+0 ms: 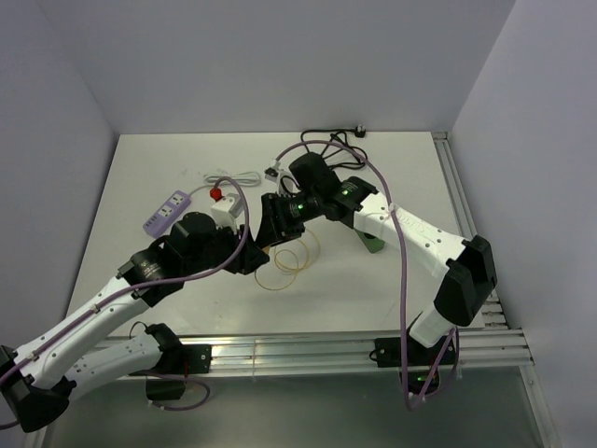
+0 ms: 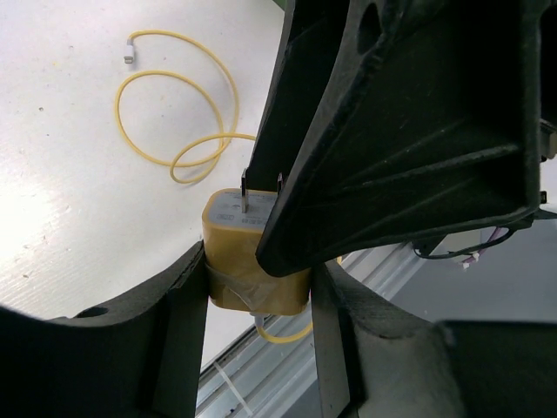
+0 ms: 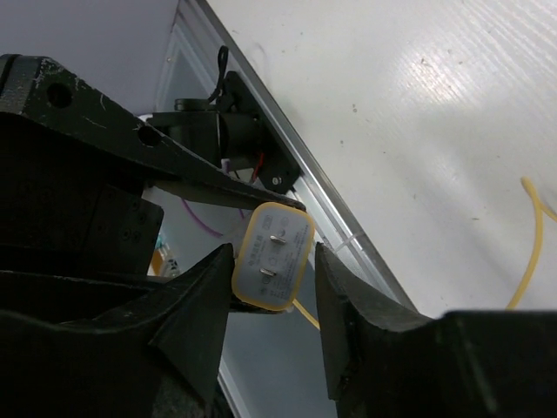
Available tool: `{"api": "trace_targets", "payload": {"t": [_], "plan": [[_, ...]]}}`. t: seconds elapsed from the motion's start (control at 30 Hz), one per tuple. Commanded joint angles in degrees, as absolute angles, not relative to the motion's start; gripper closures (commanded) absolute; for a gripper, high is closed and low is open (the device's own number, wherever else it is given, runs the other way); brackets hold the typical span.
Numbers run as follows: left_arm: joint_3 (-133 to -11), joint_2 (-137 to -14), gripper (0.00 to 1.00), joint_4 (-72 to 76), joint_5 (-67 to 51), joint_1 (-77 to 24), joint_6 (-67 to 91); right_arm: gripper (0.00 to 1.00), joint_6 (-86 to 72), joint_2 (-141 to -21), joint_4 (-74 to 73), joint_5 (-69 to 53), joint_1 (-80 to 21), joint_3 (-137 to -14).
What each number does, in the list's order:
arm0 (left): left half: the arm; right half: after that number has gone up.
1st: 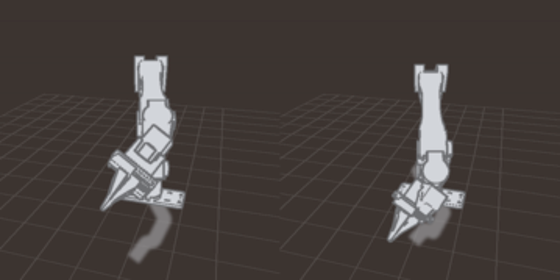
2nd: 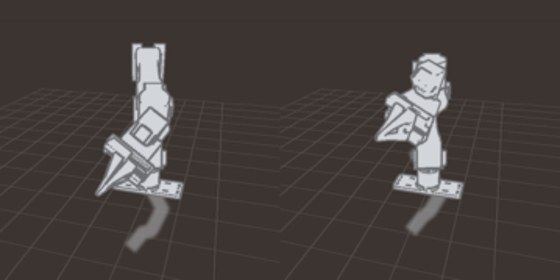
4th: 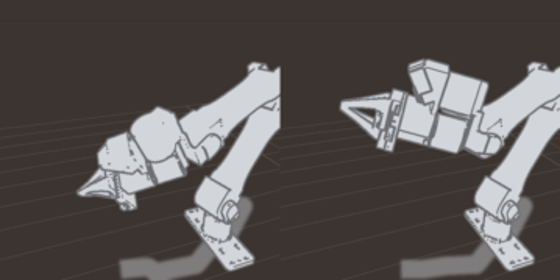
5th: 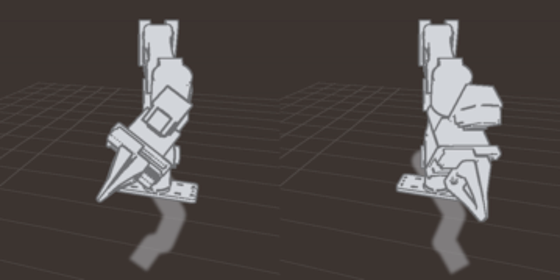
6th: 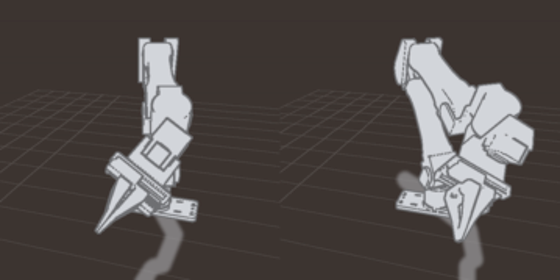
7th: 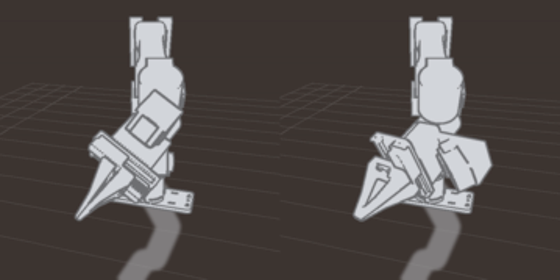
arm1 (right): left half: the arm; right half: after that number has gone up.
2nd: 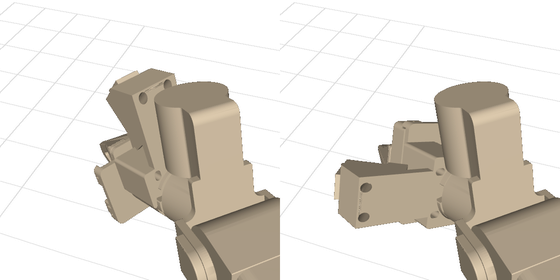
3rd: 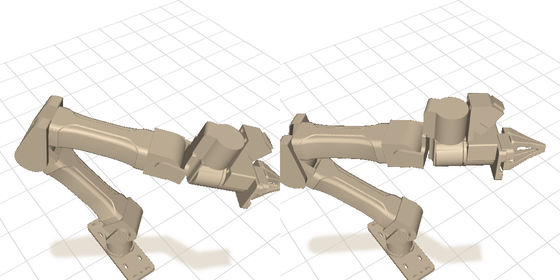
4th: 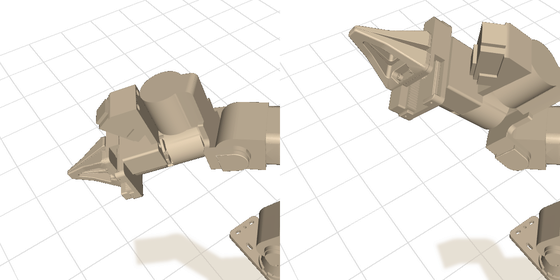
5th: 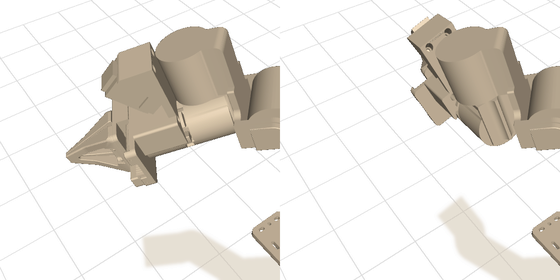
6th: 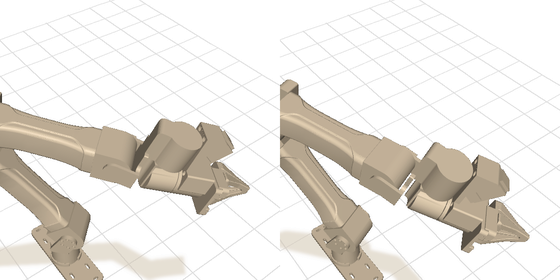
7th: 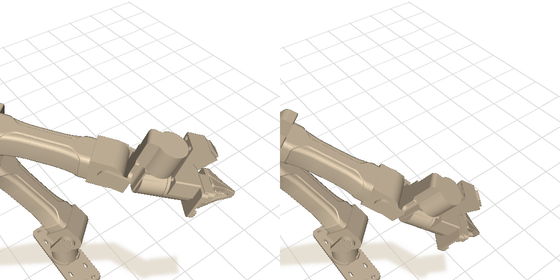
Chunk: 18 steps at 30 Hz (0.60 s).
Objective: Insert the plug
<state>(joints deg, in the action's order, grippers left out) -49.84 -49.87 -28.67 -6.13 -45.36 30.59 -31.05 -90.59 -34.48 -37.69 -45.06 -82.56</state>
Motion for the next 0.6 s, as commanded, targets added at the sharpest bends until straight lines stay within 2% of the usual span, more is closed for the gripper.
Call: {"api": "trace_targets", "payload": {"t": [0.0,0.17,0.27,0.3,0.4,0.47,0.57], "plan": [[-52.7,-49.2,1.00,-26.1,-4.0,-46.1,29.1,0.51,-31.1,-90.5,-32.3,-40.4,-45.6,-82.5],[-53.1,-48.4,0.97,-26.2,-2.0,-46.3,29.2,0.59,-31.5,-90.3,-30.3,-42.8,-45.7,-79.5],[-53.2,-47.8,0.89,-26.4,-1.0,-46.3,29.5,0.77,-32.9,-89.9,-27.6,-44.5,-45.8,-77.5],[-53.2,-47.6,0.79,-26.3,-0.6,-46.4,29.5,0.87,-33.4,-89.7,-26.6,-45.0,-45.8,-76.9],[-53.3,-46.2,0.48,-26.9,1.9,-46.5,30.4,1.00,-35.8,-88.9,-22.5,-46.1,-45.7,-74.7],[-53.1,-44.6,0.39,-27.3,3.4,-46.4,30.7,1.00,-37.3,-87.7,-19.3,-46.1,-45.6,-73.0],[-53.0,-42.5,0.12,-27.8,4.4,-46.4,31.4,1.00,-37.7,-86.5,-16.1,-45.8,-45.6,-71.8]]}}
